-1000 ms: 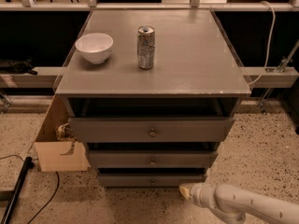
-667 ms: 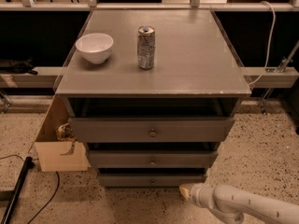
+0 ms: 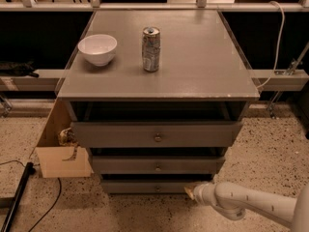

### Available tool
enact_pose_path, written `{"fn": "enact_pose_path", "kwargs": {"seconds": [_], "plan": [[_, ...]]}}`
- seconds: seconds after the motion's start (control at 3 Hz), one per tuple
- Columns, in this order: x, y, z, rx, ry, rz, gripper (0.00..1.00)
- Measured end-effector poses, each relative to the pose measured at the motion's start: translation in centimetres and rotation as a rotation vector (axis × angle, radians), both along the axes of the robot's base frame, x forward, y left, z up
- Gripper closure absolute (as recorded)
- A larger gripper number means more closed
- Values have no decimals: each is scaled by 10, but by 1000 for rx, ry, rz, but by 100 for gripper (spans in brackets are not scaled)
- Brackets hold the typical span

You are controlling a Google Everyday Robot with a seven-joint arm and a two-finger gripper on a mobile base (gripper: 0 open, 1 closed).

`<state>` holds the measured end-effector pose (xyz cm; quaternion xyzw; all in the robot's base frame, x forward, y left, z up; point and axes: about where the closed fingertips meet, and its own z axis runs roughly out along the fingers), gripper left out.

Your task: Open bottom drawer

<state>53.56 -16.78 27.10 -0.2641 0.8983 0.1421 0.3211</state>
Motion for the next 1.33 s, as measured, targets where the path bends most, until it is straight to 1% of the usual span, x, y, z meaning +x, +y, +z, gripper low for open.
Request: {"fn": "enact_pose_path", "kwargs": {"seconds": [0.33,0.67,1.0,1.33], "plan": [[0,0,0,0,0,0,100],[9,0,-9,62,38,-23,100],[26,3,-18,162,89,-88,100],[35,6,-20,258,122,-150,100]]}}
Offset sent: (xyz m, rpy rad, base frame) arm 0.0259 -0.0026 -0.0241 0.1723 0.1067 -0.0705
